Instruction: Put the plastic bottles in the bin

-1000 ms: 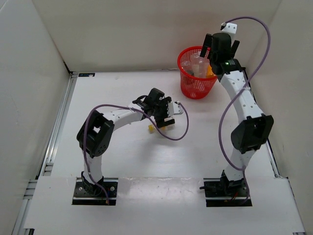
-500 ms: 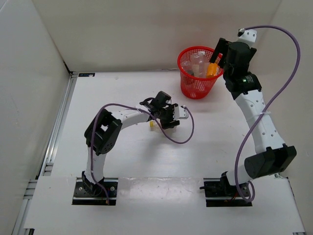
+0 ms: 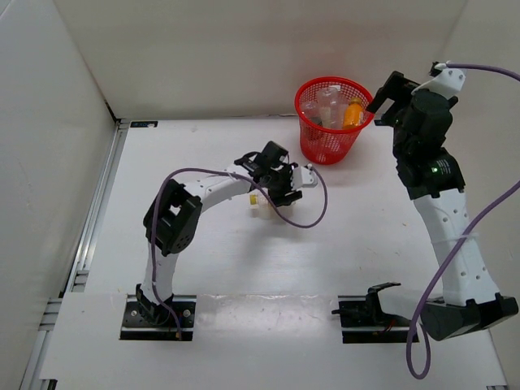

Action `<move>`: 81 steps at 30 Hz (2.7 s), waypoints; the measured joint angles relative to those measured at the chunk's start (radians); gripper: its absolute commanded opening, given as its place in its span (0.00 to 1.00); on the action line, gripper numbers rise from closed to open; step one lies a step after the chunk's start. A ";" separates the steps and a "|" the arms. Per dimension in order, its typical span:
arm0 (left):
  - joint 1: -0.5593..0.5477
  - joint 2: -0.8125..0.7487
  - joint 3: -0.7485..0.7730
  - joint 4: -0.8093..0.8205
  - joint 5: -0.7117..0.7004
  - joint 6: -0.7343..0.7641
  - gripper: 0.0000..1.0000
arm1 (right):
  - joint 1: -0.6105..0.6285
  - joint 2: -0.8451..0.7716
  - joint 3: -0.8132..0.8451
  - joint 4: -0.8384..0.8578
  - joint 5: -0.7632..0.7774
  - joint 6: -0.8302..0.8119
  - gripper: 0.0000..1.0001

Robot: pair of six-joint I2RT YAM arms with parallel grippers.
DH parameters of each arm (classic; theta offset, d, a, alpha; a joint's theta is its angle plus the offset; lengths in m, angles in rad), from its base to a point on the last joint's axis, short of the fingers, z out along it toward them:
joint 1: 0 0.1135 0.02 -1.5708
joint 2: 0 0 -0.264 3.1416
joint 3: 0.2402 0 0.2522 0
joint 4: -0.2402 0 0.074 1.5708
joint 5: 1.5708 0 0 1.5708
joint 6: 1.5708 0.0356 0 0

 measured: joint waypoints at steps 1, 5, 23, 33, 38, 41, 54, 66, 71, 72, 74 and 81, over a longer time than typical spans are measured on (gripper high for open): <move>0.000 0.000 0.040 -0.014 0.000 -0.005 0.10 | 0.000 -0.011 -0.008 0.000 0.004 0.009 1.00; 0.000 -0.003 0.304 -0.035 0.003 -0.041 0.10 | -0.005 -0.080 -0.069 -0.016 0.055 0.078 1.00; -0.015 0.521 0.976 1.013 -0.023 0.061 0.10 | -0.015 -0.255 -0.203 -0.246 0.135 0.260 0.95; 0.017 0.616 0.890 1.186 -0.013 -0.046 0.10 | -0.003 -0.267 -0.198 -0.346 0.146 0.274 0.93; 0.022 0.563 0.835 1.218 -0.010 -0.098 0.10 | -0.003 -0.267 -0.198 -0.385 0.142 0.307 0.93; 0.021 0.562 0.823 1.188 -0.010 -0.138 0.11 | -0.003 -0.267 -0.199 -0.389 0.135 0.322 0.93; 0.022 0.534 0.760 0.880 -0.008 -0.285 1.00 | -0.003 -0.266 -0.199 -0.396 0.115 0.327 0.93; 0.023 0.434 0.780 0.818 -0.049 -0.459 1.00 | -0.003 -0.266 -0.199 -0.396 0.069 0.315 0.97; 0.028 0.339 0.780 0.776 -0.128 -0.536 1.00 | -0.008 -0.264 -0.199 -0.426 0.012 0.268 1.00; 0.031 0.307 0.780 0.746 -0.153 -0.539 1.00 | -0.016 -0.264 -0.201 -0.438 -0.006 0.265 1.00; 0.045 0.222 0.763 0.669 -0.214 -0.539 1.00 | -0.045 -0.265 -0.219 -0.460 -0.034 0.264 1.00; 0.289 -0.344 0.235 0.494 -0.426 -0.429 1.00 | -0.160 -0.284 -0.404 -0.504 -0.214 0.266 1.00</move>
